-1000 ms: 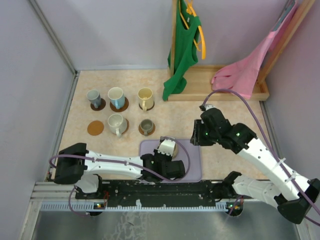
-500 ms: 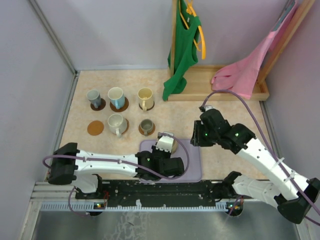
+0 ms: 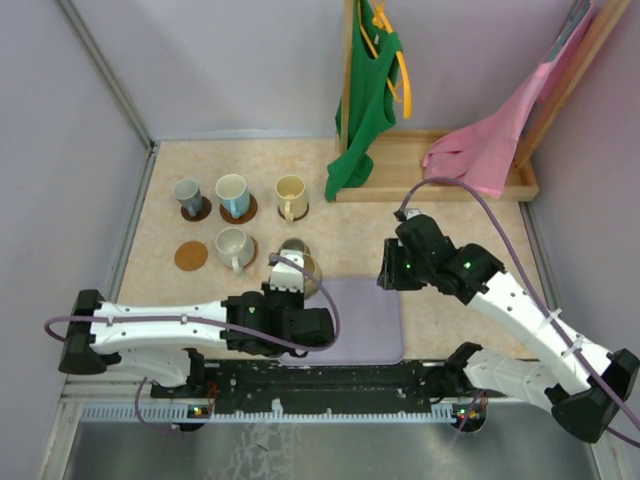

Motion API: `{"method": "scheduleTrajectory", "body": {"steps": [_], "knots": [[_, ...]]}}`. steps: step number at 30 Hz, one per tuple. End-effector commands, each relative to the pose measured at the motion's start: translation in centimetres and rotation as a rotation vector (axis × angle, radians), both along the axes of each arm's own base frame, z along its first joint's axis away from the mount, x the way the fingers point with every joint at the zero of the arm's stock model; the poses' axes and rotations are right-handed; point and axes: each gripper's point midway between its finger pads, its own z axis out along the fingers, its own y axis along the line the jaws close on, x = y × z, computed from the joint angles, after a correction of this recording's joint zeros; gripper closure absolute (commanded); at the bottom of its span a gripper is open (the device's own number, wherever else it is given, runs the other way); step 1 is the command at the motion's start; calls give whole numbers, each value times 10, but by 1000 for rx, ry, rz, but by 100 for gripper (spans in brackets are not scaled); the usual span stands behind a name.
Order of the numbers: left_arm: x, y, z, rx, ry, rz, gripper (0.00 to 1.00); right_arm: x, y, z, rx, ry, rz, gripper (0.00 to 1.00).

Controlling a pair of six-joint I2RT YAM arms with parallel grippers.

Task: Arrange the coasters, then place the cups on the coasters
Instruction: Pick up the cup from the tray, then place the cup on the coaster.

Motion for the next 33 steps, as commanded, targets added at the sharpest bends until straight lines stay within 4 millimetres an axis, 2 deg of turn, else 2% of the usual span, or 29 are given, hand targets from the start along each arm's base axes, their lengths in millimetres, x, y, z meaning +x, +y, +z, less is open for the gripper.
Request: {"method": "scheduleTrajectory", "body": {"steps": [1, 4, 6, 12, 22, 29, 33], "knots": [[13, 53, 28, -5, -98, 152, 100, 14, 9, 5, 20, -34, 9, 64], [13, 79, 30, 12, -110, 209, 100, 18, 12, 5, 21, -35, 18, 64], [14, 89, 30, 31, -119, 204, 100, 21, 15, 5, 22, -33, 25, 64], [16, 118, 37, -66, -147, 229, 100, 30, 22, 4, 21, -34, 41, 64], [27, 153, 39, 1, -195, 261, 100, 43, 32, 0, 25, -19, 66, 64], [33, 186, 45, -50, -212, 340, 100, 51, 34, -2, 31, -15, 74, 65], [38, 185, 48, -68, -226, 315, 100, 55, 35, -6, 36, -7, 83, 65]]}}
